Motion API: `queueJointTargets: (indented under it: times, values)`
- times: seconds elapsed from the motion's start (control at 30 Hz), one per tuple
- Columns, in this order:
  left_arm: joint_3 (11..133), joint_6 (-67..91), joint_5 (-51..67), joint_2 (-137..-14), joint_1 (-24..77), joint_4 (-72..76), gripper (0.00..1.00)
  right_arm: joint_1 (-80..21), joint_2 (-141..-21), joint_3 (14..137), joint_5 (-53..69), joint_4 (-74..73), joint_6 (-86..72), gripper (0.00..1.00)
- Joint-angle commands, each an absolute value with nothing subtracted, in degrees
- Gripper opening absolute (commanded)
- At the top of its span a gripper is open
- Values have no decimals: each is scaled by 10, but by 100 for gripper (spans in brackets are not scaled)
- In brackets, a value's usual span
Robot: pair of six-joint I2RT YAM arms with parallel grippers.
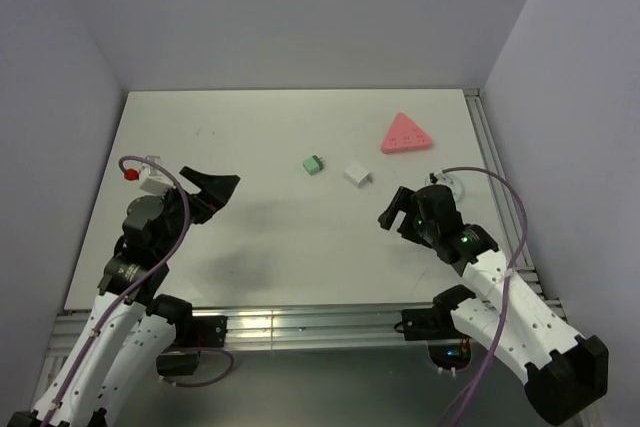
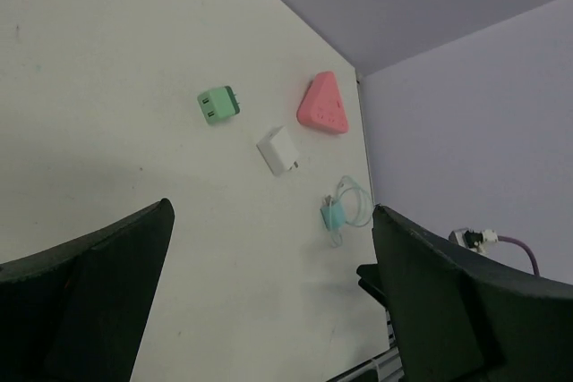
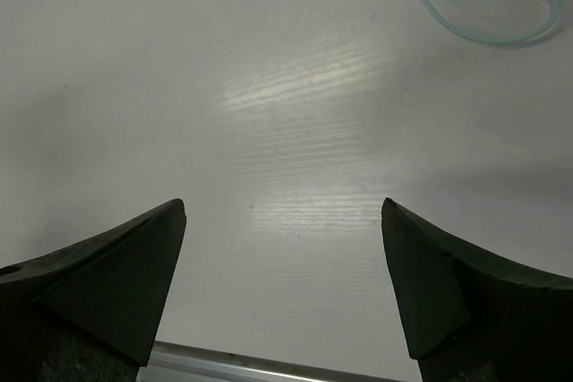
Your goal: Insert the plug
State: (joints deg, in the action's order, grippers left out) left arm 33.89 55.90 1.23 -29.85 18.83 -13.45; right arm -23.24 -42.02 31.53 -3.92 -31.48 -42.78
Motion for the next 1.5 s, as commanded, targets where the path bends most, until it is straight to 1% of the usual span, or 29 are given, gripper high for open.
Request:
queueJointTargets:
  times: [0.0, 0.1, 0.17, 0.2, 0.23, 0.27, 0.3, 0.37, 0.4, 0.43, 0.5, 0.57, 0.67, 0.7, 0.77, 0.9, 1.0, 1.27, 1.4, 1.47]
  values:
    - [347, 533, 33, -298, 186, -144, 99, -230, -458, 346, -55, -327, -381, 96]
    - [345, 535, 45, -315, 185, -143, 97, -230, -504, 379, -66, -323, -365, 95]
    - [346, 533, 60, -336, 185, -141, 96, -231, -547, 411, -19, -298, -321, 86]
    - [349, 530, 63, -343, 185, -141, 95, -232, -569, 430, -11, -301, -313, 85]
    - [351, 527, 69, -350, 185, -142, 95, -232, -618, 476, -3, -305, -306, 80]
    - [356, 524, 68, -362, 186, -148, 93, -237, -644, 502, -3, -308, -302, 79]
    - [360, 522, 65, -369, 186, -152, 92, -243, -691, 549, -3, -308, -295, 78]
    - [370, 521, 61, -382, 186, -162, 88, -261, -741, 604, -15, -319, -287, 77]
    - [372, 522, 58, -385, 185, -166, 85, -281, -794, 665, -28, -329, -288, 77]
    - [375, 521, 49, -387, 186, -169, 81, -288, -821, 695, -38, -342, -287, 76]
    - [380, 516, 41, -386, 186, -182, 80, -301, -897, 775, -27, -358, -280, 73]
    - [384, 512, 26, -384, 186, -191, 77, -308, -946, 829, -47, -387, -281, 73]
    - [386, 509, 9, -379, 186, -206, 74, -323, -1059, 976, -85, -451, -334, 73]
    - [385, 509, 10, -377, 186, -208, 74, -325, -1078, 1002, -89, -468, -377, 73]
    - [381, 508, 17, -374, 186, -205, 74, -337, -1121, 1060, -97, -492, -407, 74]
    - [374, 500, 44, -374, 185, -182, 78, -360, -1164, 1107, -125, -501, -479, 82]
    - [373, 502, 49, -377, 186, -178, 81, -361, -1191, 1134, -145, -521, -522, 84]
    - [371, 501, 51, -383, 186, -178, 84, -380, -1237, 1188, -243, -611, -652, 84]
    - [373, 501, 52, -379, 186, -176, 84, -386, -1260, 1200, -246, -621, -692, 84]
    - [374, 499, 52, -378, 186, -176, 84, -385, -1281, 1215, -234, -603, -682, 83]
